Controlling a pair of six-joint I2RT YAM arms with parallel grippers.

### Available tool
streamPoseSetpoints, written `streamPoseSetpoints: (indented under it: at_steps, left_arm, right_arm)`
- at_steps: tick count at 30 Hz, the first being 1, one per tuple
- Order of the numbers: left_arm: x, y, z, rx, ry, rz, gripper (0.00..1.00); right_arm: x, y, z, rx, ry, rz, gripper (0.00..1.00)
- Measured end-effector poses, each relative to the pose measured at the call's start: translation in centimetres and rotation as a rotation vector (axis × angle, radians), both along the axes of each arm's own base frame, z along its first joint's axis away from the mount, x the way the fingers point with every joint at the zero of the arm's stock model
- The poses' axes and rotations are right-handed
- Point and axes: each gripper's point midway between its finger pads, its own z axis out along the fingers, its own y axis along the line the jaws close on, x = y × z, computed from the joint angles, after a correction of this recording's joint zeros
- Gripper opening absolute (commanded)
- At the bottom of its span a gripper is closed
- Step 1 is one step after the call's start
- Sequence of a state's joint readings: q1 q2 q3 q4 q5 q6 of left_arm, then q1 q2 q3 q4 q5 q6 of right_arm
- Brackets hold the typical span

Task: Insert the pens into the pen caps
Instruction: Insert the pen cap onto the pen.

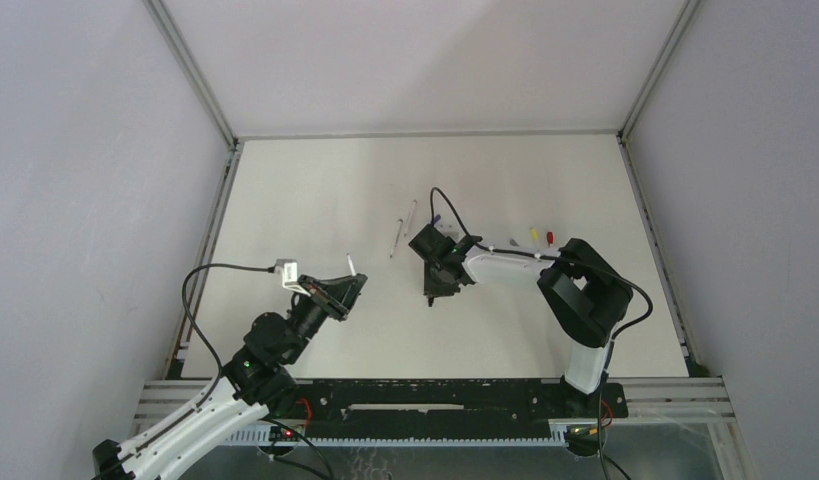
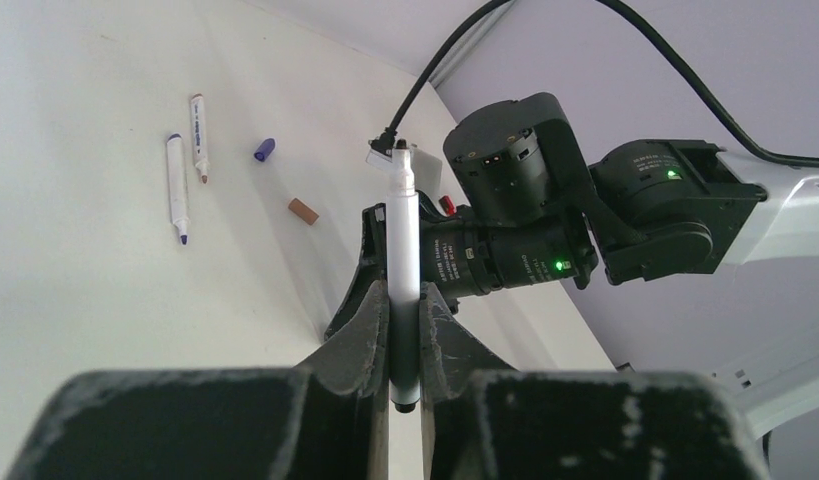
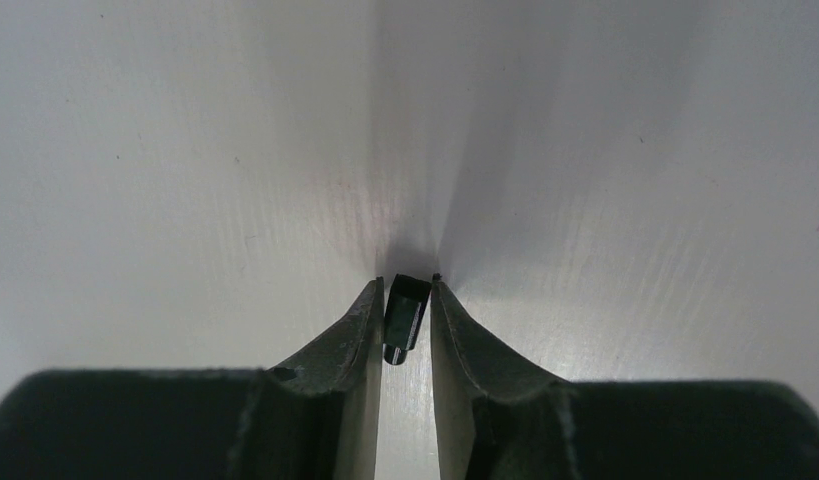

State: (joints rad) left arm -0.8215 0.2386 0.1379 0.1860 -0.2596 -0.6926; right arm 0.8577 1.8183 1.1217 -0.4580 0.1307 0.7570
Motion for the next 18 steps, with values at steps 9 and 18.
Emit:
streamPoseSetpoints:
  at_steps: [9, 18]
  left_arm:
    - [-0.11, 0.00, 0.59, -0.025, -0.010, -0.004, 0.01]
    - [-0.20, -0.10, 0.66, -0.034, -0.007, -0.011, 0.01]
  right_arm:
    - [0.45, 0.23, 0.07, -0.035, -0.058, 0.077, 0.35]
    - [0.32, 0.23, -0.04, -0.073, -0.093, 0.122, 0.25]
